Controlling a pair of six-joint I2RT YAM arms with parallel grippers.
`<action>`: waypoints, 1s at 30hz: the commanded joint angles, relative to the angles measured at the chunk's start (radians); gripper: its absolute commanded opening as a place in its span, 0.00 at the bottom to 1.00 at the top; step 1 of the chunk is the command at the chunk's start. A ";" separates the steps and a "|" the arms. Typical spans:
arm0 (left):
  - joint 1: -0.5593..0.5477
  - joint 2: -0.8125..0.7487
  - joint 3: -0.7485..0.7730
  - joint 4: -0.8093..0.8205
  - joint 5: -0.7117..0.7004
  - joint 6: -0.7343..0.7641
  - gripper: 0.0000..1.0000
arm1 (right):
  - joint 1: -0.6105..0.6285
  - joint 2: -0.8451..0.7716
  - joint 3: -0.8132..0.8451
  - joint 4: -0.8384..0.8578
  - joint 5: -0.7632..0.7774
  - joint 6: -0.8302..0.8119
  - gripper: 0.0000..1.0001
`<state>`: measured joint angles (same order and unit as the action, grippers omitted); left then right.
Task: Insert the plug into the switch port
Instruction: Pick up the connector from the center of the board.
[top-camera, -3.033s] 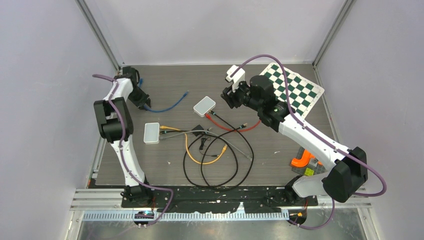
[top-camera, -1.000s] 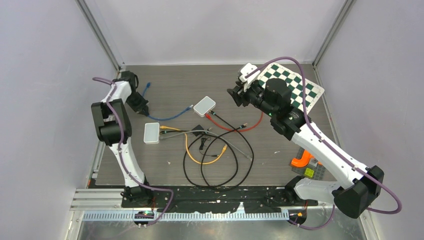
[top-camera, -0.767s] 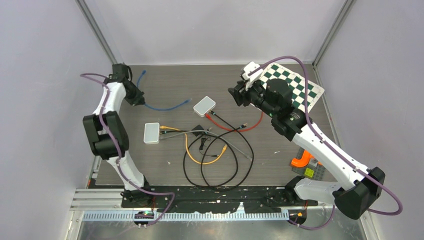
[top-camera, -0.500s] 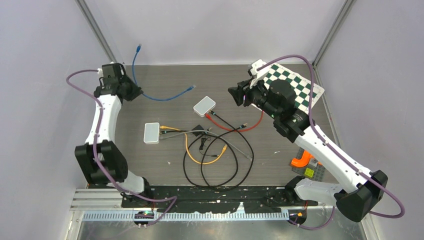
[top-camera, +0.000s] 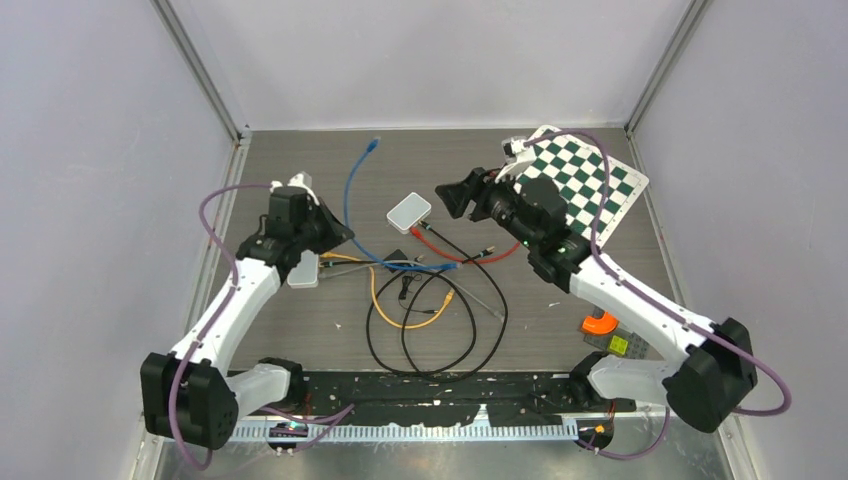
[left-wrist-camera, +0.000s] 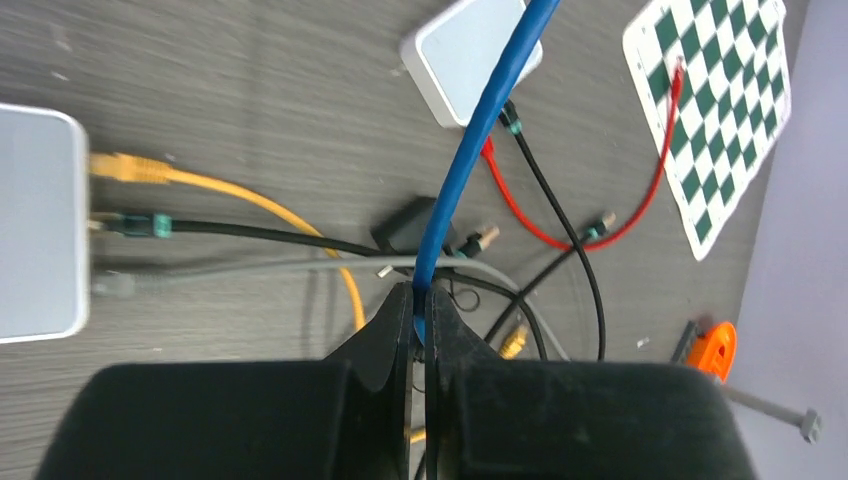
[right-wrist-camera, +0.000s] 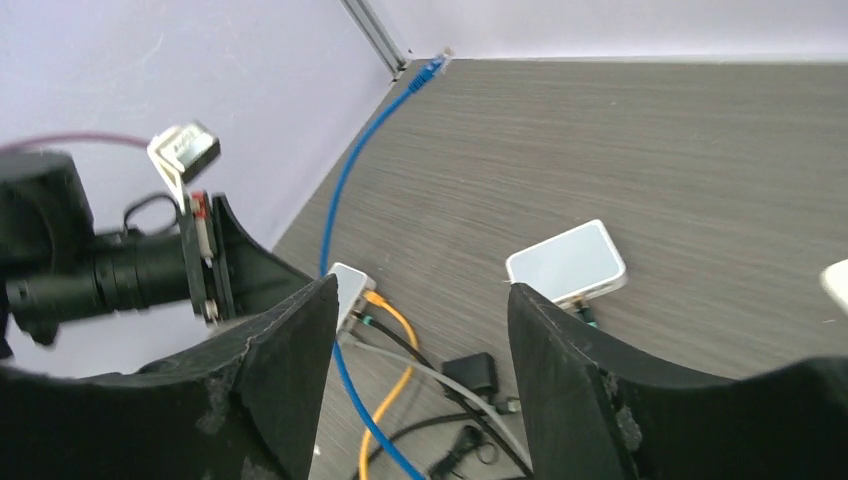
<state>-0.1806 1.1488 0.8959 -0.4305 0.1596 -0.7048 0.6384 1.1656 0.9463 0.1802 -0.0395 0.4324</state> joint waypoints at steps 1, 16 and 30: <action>-0.093 -0.052 -0.072 0.187 0.020 -0.083 0.00 | 0.024 0.105 -0.046 0.258 0.069 0.240 0.70; -0.337 -0.129 -0.177 0.278 -0.024 -0.143 0.00 | 0.039 0.469 0.086 0.482 -0.048 0.518 0.67; -0.341 -0.127 -0.216 0.342 0.016 -0.155 0.00 | 0.042 0.556 0.112 0.635 -0.192 0.480 0.26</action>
<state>-0.5171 1.0378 0.6884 -0.1764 0.1463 -0.8528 0.6750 1.7168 0.9916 0.7124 -0.1528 0.9527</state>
